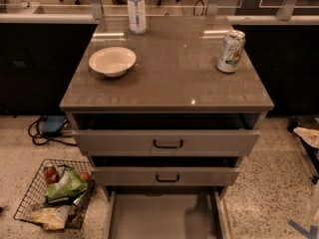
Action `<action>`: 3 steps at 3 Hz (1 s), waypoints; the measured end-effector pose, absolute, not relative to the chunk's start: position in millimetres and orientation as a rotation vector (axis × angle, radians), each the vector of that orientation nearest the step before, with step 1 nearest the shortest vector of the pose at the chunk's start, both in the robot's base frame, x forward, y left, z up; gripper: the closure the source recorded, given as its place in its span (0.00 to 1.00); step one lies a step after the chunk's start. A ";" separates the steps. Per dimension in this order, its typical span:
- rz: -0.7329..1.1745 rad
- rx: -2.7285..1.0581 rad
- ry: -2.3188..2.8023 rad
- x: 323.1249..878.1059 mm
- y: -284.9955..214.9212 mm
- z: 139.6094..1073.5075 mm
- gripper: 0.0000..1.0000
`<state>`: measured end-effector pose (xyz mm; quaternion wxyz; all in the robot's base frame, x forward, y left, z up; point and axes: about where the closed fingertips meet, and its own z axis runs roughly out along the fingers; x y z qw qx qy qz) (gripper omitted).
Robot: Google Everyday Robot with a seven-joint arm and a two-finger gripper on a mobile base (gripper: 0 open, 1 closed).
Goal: Close bottom drawer
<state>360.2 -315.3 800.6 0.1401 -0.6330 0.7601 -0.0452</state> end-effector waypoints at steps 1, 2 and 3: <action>-0.118 -1.797 2.150 349.9 -307.6 762.6 0.00; -0.168 -1.815 2.096 331.0 -300.3 719.4 0.00; -0.205 -1.851 2.060 316.8 -288.7 673.2 0.00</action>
Offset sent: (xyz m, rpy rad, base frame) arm -0.0433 0.0223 -0.1392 -0.0056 -0.1951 0.0630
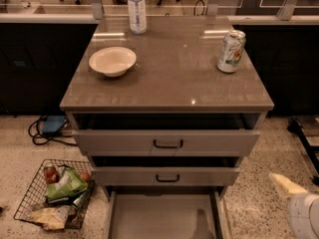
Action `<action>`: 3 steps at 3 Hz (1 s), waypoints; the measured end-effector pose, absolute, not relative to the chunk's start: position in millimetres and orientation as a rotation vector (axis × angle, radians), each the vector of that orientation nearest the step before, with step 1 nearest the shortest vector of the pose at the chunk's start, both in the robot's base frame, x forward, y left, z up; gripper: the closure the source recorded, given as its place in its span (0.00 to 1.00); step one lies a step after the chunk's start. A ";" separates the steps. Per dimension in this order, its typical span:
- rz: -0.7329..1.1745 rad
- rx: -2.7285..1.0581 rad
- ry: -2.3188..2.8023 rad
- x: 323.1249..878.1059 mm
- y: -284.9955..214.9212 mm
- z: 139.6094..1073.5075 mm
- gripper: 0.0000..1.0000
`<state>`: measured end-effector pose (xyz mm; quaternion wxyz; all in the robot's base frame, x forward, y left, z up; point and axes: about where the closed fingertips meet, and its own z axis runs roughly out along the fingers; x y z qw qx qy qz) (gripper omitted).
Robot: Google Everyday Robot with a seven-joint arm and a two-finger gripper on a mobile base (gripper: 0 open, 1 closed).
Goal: Close bottom drawer
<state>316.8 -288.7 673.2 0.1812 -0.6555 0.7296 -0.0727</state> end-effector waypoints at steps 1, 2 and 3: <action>-0.179 -1.921 2.047 304.3 -273.8 632.4 0.00; -0.103 -2.001 2.049 289.3 -258.4 594.2 0.00; -0.004 -2.058 2.050 270.0 -241.3 558.0 0.00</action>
Offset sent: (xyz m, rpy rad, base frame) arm -0.0480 0.0495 -0.1299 -0.0168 0.2125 0.1436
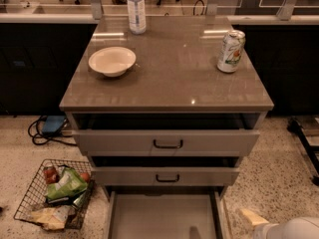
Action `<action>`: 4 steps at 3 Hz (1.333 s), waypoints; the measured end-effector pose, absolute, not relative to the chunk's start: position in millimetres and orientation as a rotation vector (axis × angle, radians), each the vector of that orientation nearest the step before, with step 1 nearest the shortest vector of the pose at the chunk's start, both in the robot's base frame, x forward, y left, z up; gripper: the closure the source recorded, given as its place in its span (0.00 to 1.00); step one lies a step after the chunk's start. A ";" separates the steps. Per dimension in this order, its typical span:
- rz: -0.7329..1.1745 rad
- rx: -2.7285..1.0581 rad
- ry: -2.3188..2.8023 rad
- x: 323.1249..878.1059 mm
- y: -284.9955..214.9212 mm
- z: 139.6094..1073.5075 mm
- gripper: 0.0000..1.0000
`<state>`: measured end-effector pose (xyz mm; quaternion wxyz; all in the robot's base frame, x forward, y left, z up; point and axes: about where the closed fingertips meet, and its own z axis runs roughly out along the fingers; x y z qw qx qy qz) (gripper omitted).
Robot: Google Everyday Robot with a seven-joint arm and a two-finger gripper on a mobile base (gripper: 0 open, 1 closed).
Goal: Close bottom drawer
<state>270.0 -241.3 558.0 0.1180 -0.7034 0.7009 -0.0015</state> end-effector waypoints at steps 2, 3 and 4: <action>-0.021 -2.043 2.051 273.0 -241.2 556.6 0.00; -0.052 -2.020 2.058 279.4 -238.6 538.6 0.00; -0.083 -2.037 2.029 282.4 -235.0 502.5 0.00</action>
Offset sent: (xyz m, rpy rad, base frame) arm 0.0075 0.0006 -0.0055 0.0049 -0.0311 -0.0216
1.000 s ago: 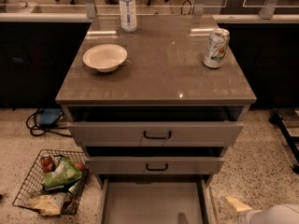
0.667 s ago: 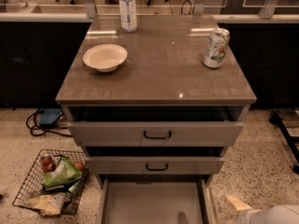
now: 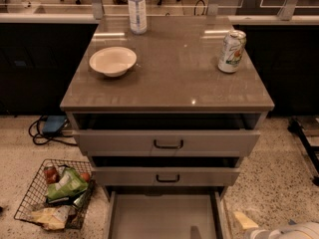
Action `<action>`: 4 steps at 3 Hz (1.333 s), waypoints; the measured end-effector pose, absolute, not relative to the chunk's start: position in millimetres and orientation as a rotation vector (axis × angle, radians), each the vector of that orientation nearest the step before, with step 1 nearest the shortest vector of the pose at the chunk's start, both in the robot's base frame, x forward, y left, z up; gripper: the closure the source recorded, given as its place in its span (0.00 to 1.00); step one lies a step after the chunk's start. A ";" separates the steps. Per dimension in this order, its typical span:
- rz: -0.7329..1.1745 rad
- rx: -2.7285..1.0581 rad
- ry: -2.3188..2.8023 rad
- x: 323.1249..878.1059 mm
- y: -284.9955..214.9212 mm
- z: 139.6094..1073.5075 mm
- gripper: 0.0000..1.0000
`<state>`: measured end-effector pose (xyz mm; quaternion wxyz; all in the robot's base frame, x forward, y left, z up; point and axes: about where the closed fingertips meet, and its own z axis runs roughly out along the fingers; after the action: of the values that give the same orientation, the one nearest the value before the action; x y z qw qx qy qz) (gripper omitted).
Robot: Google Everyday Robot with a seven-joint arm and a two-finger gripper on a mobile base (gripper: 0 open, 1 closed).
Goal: Close bottom drawer
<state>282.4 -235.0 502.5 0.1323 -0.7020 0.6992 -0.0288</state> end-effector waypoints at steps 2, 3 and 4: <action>-0.026 -2.047 2.024 283.8 -228.9 451.9 0.00; 0.045 -2.019 2.040 281.2 -222.3 423.1 0.00; 0.143 -1.975 2.083 274.8 -210.5 389.8 0.00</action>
Offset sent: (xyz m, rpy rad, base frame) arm -0.0093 0.0462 -0.1364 0.0671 0.0383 0.0119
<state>274.8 -210.5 389.8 0.1333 -0.6811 0.7182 0.0492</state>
